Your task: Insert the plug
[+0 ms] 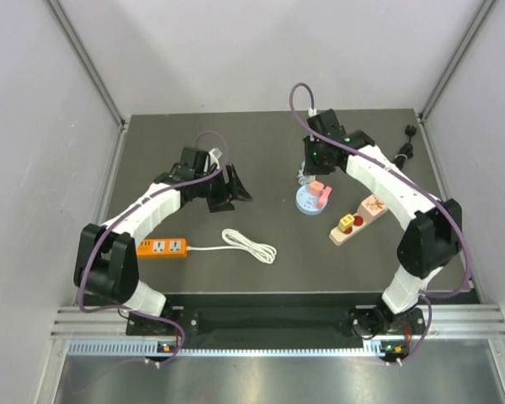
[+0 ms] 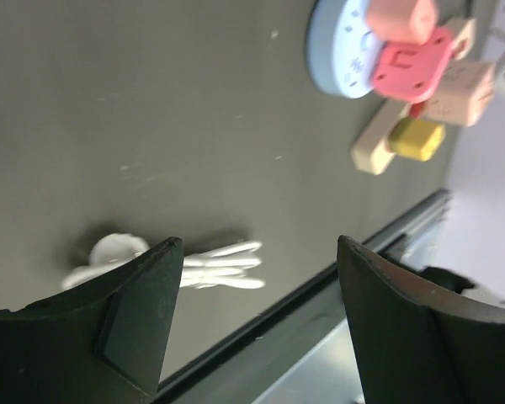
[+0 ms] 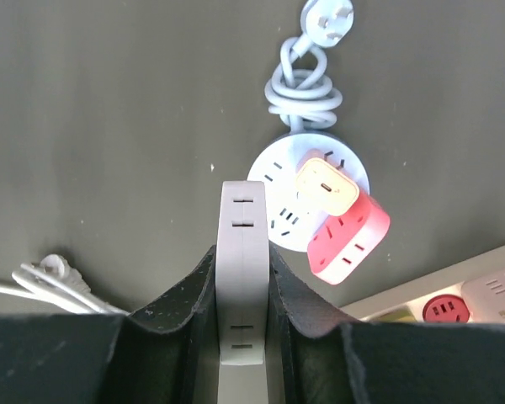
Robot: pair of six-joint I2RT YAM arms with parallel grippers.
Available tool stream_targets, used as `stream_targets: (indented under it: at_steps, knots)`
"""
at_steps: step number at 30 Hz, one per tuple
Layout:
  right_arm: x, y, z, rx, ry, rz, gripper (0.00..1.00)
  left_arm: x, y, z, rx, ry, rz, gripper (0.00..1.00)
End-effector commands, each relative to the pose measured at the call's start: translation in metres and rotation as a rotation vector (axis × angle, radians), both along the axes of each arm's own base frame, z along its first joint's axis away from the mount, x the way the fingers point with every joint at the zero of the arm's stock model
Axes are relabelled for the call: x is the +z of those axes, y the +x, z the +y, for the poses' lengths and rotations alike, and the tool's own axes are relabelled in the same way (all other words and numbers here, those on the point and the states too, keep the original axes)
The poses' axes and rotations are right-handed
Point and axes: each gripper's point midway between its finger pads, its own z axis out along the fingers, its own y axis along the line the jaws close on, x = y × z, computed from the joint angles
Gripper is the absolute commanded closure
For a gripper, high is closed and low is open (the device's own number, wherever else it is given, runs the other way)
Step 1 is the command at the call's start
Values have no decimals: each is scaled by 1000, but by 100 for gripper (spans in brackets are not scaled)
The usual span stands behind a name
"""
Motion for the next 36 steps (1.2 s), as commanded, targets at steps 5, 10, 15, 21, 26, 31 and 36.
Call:
stream_targets:
  at_steps: [5,10,15,21,26,31,36]
  knots:
    - [-5,2,21,18,40,161,100,-7,-27,1,-175,29,-42,22]
    - [-26,17,18,-18,-26,190,100,-10,-38,-8,-198,-51,-1,25]
    - [-48,25,11,-53,-82,203,100,-2,-39,-7,-197,-59,-43,25]
    - [-11,36,-37,-202,-148,87,100,-6,-41,-8,-207,-64,-24,26]
    - [20,32,-79,-294,-140,28,100,-5,-42,-10,-216,-80,-17,26]
    - [-8,2,-111,-299,-184,156,100,-2,-42,-11,-221,-87,-30,26]
    - [-31,-11,-123,-313,-179,213,100,-1,-41,-11,-217,-90,-35,26]
